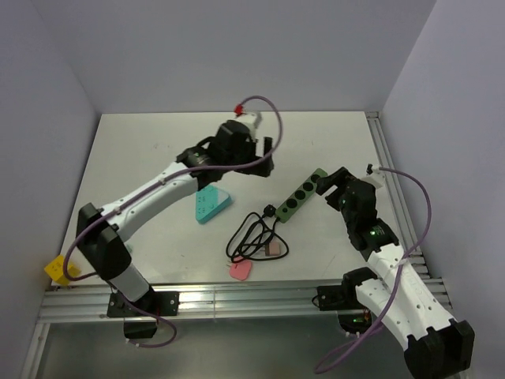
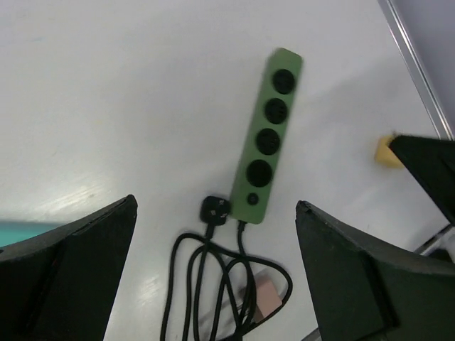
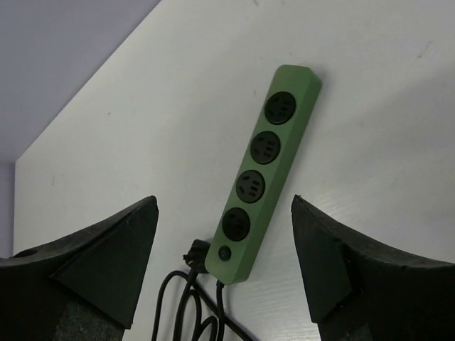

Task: Insert the plug
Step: Place the socket at the center of the board, then pick up the plug from the center of the board.

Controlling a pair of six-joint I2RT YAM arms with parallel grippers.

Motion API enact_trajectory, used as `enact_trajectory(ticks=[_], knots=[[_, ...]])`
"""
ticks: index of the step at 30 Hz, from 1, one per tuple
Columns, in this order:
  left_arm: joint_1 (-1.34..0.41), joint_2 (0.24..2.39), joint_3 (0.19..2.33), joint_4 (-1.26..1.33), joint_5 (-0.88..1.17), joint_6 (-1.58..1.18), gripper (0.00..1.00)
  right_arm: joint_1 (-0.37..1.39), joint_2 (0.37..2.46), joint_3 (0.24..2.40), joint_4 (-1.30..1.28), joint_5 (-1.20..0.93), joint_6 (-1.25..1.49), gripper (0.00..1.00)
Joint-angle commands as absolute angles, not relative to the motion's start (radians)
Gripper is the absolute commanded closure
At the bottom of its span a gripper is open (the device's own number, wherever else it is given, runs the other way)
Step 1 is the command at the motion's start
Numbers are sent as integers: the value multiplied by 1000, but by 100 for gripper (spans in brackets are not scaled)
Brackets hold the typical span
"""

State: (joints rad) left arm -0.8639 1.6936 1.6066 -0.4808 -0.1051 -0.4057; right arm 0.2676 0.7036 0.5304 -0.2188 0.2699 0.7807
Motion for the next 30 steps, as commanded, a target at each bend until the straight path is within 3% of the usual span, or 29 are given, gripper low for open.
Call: enact_trajectory(ticks=[1,4,8,15,18,22,27,30], knots=[[-740,1583,1462,-459,-75,-592,1,275,709,551,-97,144,715,19],[-658,1421,1291,-362,-71,-652,1,319,756,571,-77,107,672,22],[-571,1297,1073,-279,-61,-704,1,509,828,621,-60,186,576,29],[-443,1230,904,-204,-17,-764,1,848,907,643,-130,164,446,28],[-430,1226,873,-187,-34,-755,1,873,916,612,-191,196,445,28],[-419,1203,861,-176,-46,-752,1,884,922,580,-245,255,532,40],[-420,1175,841,-178,-80,-747,1,936,950,585,-351,342,652,37],[-419,1161,836,-179,-77,-749,1,1007,991,575,-370,377,721,25]])
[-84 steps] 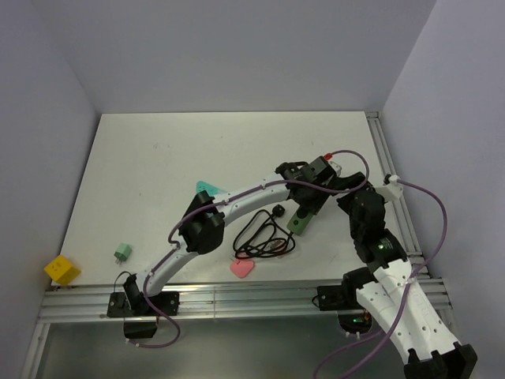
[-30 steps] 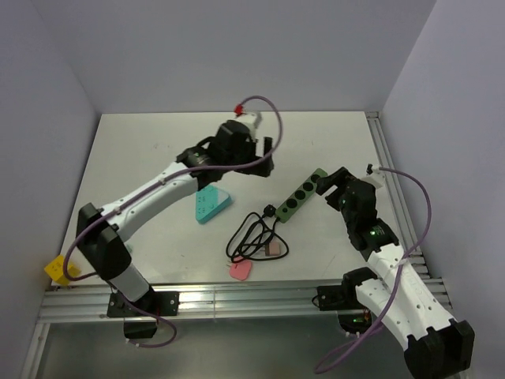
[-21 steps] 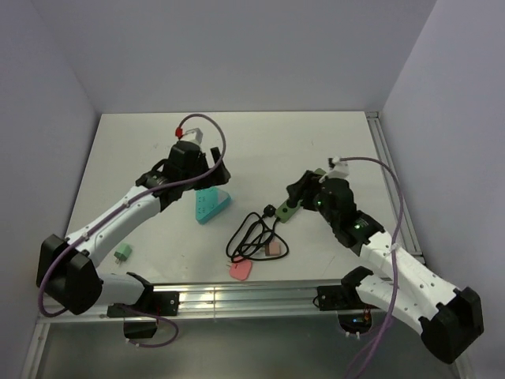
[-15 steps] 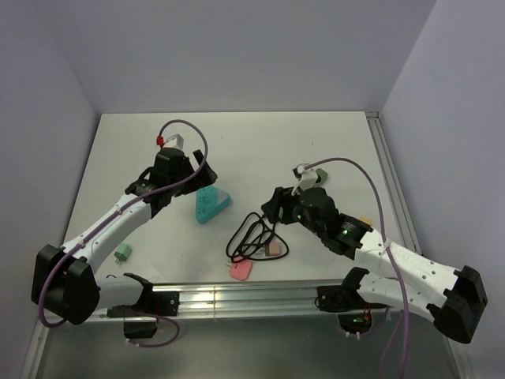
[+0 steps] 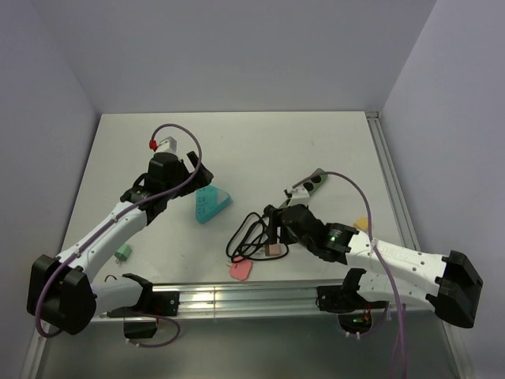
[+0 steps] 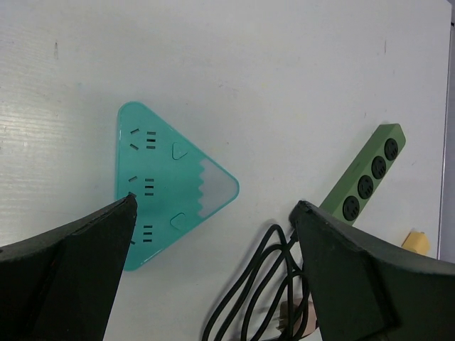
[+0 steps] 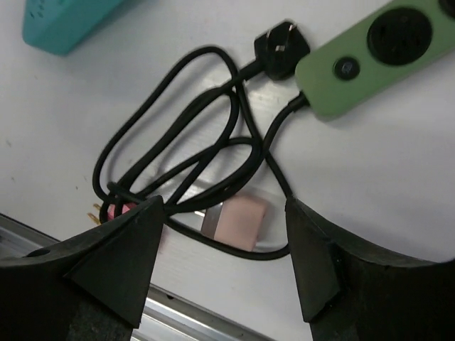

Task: Insert the plug
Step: Pick up the plug from the center of the board.

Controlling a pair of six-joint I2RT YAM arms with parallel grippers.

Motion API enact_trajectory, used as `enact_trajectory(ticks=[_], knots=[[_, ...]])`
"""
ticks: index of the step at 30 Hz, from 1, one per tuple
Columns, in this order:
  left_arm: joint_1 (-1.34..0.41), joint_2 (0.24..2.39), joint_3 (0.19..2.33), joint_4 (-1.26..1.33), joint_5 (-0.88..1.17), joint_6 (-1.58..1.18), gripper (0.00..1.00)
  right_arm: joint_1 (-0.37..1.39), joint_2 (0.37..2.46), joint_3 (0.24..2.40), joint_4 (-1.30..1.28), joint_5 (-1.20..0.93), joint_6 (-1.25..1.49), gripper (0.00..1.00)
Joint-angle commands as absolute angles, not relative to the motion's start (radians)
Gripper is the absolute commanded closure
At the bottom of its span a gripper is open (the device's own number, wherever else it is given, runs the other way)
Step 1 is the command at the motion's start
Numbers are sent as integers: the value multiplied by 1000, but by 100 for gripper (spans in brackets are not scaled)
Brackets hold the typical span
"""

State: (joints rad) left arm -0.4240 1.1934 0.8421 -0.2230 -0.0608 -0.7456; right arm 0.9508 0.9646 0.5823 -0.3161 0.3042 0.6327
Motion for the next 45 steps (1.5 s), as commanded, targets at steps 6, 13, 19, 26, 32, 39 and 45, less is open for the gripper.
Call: enact_trajectory(ticks=[6,13,19,26,32,39,45], knots=[[-420,1151,827,-173,-55,-738,1,1097,1109,598,-431,446,851,26],[-419,1143,825,-172,-45,-738,0,1173,1131,588,-462,483,943,28],[-420,1135,819,-167,-38,-735,0,1181,1219,609,-453,474,943,34],[-420,1141,821,-169,-34,-736,1,1190,1281,640,-439,498,945,25],[-420,1138,818,-161,-26,-735,0,1189,1301,660,-431,495,931,23],[-419,1147,818,-155,-9,-735,0,1190,1304,649,-410,482,923,24],[-420,1155,819,-153,-8,-733,0,1184,1299,637,-384,477,914,26]])
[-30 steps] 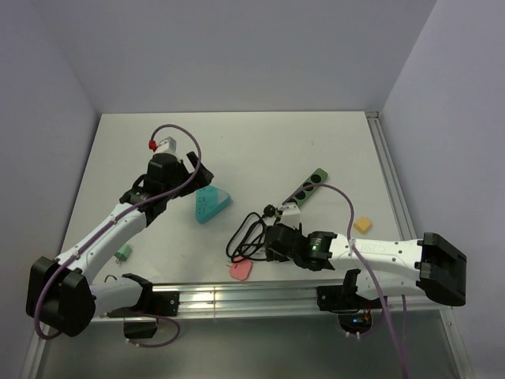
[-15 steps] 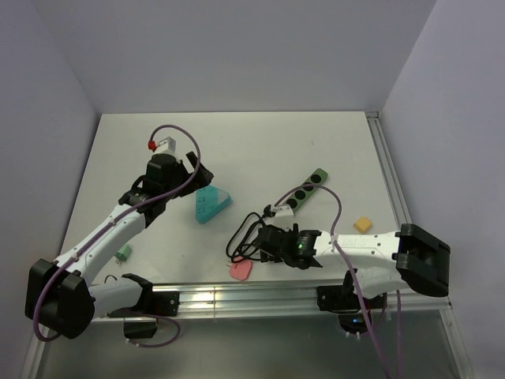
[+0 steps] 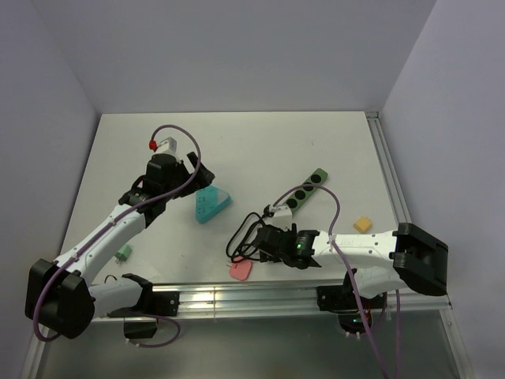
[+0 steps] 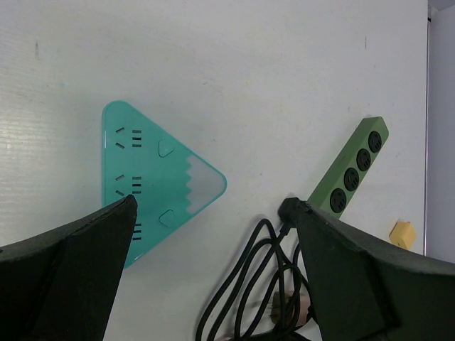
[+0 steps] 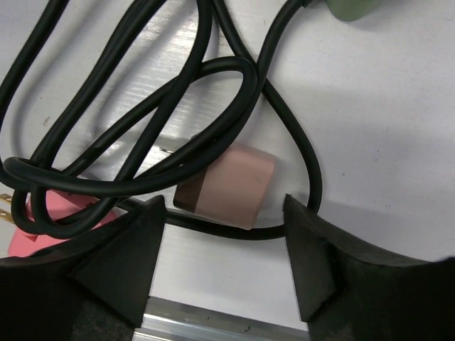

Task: Insert the plug
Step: Pick up the plug from the center of the board.

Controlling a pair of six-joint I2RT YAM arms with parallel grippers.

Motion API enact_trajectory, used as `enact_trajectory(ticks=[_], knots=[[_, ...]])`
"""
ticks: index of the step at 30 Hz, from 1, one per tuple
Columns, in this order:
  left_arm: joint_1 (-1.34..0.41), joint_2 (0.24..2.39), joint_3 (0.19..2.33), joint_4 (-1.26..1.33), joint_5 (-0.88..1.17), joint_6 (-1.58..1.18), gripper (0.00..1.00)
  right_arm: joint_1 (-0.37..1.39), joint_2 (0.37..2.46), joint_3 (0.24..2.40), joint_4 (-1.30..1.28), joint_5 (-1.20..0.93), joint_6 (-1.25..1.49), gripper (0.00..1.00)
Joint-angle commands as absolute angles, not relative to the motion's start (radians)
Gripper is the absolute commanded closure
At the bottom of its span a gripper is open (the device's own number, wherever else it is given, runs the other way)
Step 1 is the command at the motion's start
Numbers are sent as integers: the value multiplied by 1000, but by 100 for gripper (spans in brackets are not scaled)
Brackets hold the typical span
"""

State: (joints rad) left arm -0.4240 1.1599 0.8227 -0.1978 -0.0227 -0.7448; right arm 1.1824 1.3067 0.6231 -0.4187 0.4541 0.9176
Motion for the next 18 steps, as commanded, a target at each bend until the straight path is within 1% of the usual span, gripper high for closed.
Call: enact_trajectory(ticks=[1,3,4,6,11,15,18], knots=[[-420,1155,819,-150,-9,-732,0,1181,1290,632,-379,477,913,29],[-420,1158,819,-150,-9,-732,1,1172,1287,627,-362,465,905,32],[-420,1158,819,-150,-8,-730,0,1167,1287,624,-357,462,902,36],[-420,1163,819,-147,-8,-730,1,1160,1293,624,-356,453,903,38],[-420,1160,818,-146,15,-730,0,1160,1321,621,-351,457,911,37],[-423,1149,813,-140,14,-730,1,1151,1351,620,-344,449,908,34],[-426,1154,813,-138,12,-730,1,1149,1353,618,-345,456,911,44]])
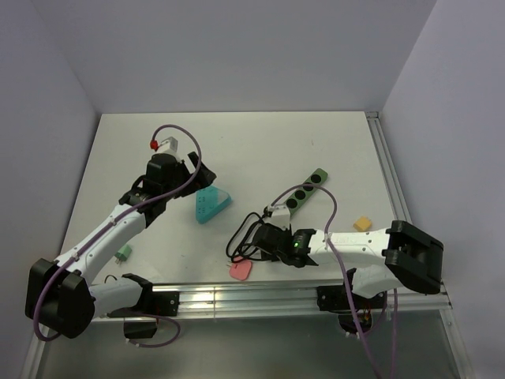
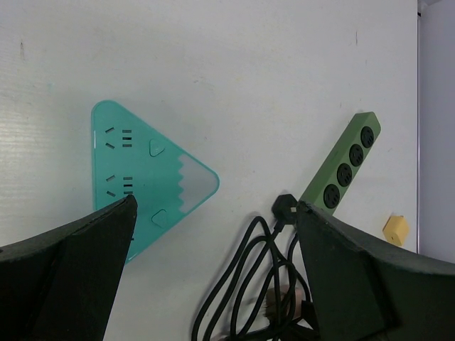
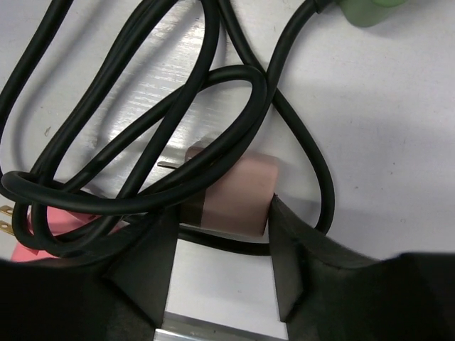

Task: Insert the plug
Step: Pick up the plug from the center of the board.

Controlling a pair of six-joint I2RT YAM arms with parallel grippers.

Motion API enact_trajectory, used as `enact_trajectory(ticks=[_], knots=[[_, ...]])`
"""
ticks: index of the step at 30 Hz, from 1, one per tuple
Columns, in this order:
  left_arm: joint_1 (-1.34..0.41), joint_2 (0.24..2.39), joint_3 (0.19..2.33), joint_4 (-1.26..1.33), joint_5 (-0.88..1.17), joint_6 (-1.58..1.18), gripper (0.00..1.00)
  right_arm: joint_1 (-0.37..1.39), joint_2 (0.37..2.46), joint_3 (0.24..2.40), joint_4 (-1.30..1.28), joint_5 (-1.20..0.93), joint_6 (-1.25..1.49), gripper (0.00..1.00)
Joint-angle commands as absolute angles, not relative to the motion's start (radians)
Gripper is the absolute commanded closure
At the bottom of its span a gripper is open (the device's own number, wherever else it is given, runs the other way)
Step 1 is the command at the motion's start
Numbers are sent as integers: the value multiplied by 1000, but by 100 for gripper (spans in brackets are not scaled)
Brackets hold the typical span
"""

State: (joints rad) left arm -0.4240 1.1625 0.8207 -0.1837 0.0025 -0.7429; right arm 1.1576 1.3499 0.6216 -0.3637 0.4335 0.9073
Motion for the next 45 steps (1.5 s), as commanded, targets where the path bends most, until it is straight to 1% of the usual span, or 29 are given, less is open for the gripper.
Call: enact_trajectory(ticks=[1,2,6,7,8,10,14,20,24,27,30,34,38,45], knots=[[-429,1157,813,-135,18,-730,0,1150,1347,615,-347,465,913,52],[-431,1161,815,-133,24,-729,0,1149,1336,612,-351,471,911,55],[-459,1167,822,-97,103,-697,0,1152,1244,633,-400,505,894,59],[-483,1170,827,-94,112,-693,0,1158,1224,643,-432,512,884,62],[-494,1180,839,-92,141,-689,0,1161,1206,652,-452,535,868,63],[-518,1189,847,-72,184,-681,0,1172,1149,684,-521,567,842,63],[-528,1215,839,-9,368,-695,1,1174,1089,730,-600,646,798,63],[-564,1239,838,67,446,-704,1,1173,1107,848,-696,744,749,61],[-584,1285,834,127,557,-736,1,1173,1134,883,-644,791,683,61],[-592,1319,831,159,601,-753,1,1173,1152,887,-589,831,649,62],[-612,1348,839,170,620,-762,1,1175,1123,851,-498,833,598,62],[-635,1408,848,205,664,-785,1,1173,1025,795,-394,808,525,62],[-667,1465,861,251,724,-819,1,1175,934,717,-295,721,468,62],[-706,1503,856,325,776,-851,1,1177,986,710,-233,615,416,63]])
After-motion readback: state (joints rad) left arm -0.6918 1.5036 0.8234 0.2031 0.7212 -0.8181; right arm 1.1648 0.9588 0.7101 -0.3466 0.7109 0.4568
